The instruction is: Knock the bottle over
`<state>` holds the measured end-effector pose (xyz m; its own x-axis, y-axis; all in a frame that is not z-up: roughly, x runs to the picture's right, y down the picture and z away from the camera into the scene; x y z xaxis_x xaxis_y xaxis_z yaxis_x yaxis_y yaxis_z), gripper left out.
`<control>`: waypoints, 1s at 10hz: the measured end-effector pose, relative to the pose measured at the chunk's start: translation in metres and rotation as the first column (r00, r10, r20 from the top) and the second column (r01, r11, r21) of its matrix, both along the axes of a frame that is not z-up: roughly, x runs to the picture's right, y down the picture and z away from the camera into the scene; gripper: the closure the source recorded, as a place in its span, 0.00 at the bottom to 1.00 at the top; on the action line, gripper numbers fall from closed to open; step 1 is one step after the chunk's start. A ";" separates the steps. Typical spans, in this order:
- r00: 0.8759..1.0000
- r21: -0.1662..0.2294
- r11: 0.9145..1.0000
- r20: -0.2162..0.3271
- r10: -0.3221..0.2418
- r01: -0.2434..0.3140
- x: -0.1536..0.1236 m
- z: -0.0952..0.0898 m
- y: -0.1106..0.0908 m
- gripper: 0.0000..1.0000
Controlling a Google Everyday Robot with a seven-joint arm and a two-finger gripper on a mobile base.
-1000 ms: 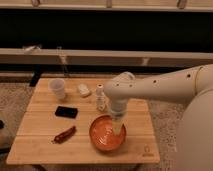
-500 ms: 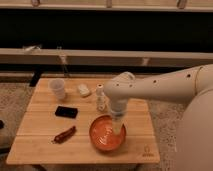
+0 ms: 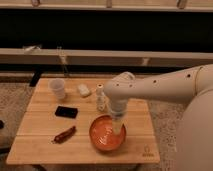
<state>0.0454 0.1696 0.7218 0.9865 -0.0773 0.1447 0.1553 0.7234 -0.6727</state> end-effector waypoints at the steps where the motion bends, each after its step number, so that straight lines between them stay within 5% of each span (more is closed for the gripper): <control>1: 1.000 0.000 1.000 0.000 0.000 0.000 0.000 0.000 0.000 0.30; 7: 1.000 0.008 0.999 -0.006 0.031 -0.031 0.002 0.003 -0.004 0.30; 10: 0.994 0.068 0.991 -0.007 0.113 -0.112 0.015 0.011 -0.032 0.30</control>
